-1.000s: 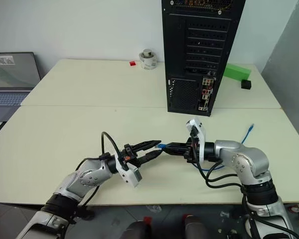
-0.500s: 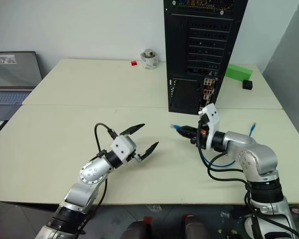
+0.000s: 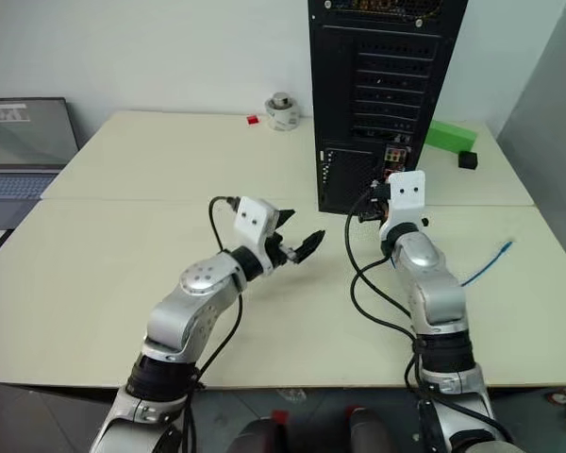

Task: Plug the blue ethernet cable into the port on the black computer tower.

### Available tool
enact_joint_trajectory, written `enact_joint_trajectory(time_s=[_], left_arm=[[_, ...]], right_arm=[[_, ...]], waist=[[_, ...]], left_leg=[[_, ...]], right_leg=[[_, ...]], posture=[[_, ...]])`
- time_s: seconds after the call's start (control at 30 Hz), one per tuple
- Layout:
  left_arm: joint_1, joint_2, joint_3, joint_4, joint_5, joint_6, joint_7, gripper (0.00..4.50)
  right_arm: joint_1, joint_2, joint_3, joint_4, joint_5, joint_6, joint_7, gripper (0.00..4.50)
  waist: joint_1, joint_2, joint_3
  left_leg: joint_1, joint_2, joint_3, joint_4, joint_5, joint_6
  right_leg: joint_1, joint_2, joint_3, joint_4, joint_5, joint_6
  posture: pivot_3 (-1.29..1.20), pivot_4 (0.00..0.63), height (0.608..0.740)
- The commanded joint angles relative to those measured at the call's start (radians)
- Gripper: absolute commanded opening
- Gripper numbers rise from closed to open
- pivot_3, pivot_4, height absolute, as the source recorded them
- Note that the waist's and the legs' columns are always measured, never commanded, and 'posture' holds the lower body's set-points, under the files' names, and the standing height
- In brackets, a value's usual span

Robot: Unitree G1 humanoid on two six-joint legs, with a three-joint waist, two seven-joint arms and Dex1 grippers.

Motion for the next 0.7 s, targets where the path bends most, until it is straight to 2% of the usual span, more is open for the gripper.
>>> enact_joint_trajectory(time_s=[0.03, 0.3, 0.4, 0.7], left_arm=[[-0.054, -0.005, 0.005, -0.054, -0.007, 0.077, 0.012, 4.28], [-0.113, 0.02, 0.0, -0.055, 0.007, 0.145, 0.002, 4.28], [-0.107, 0.056, -0.025, -0.063, 0.028, 0.127, -0.026, 4.28], [-0.08, 0.114, 0.003, -0.046, 0.034, 0.083, -0.08, 4.28]], right_arm=[[-0.052, 0.021, -0.054, 0.032, -0.033, -0.057, -0.074, 0.01], [-0.088, 0.072, -0.102, 0.086, -0.032, -0.071, -0.125, 0.01], [-0.095, 0.09, -0.105, 0.095, -0.024, -0.07, -0.123, 0.01], [-0.124, 0.131, -0.101, 0.133, -0.03, -0.092, -0.12, 0.01]], waist=[[0.0, 0.0, 0.0], [-0.002, 0.0, 0.0], [-0.004, 0.0, 0.0], [-0.004, 0.0, 0.0]], left_leg=[[0.0, 0.0, 0.0, 0.0, 0.0, 0.0], [0.0, 0.0, 0.0, 0.0, 0.0, 0.0], [0.0, 0.001, 0.001, -0.001, 0.0, 0.0], [0.0, 0.001, 0.001, -0.001, 0.0, 0.0]], right_leg=[[0.0, 0.0, 0.0, 0.0, 0.0, 0.0], [-0.001, 0.0, 0.0, 0.0, 0.0, 0.0], [-0.001, 0.0, 0.001, 0.0, 0.0, 0.0], [-0.001, 0.0, 0.001, 0.0, 0.0, 0.0]], posture=[[0.0, 0.15, 0.74], [0.0, 0.15, 0.74], [0.0, 0.15, 0.74], [0.0, 0.15, 0.74]])
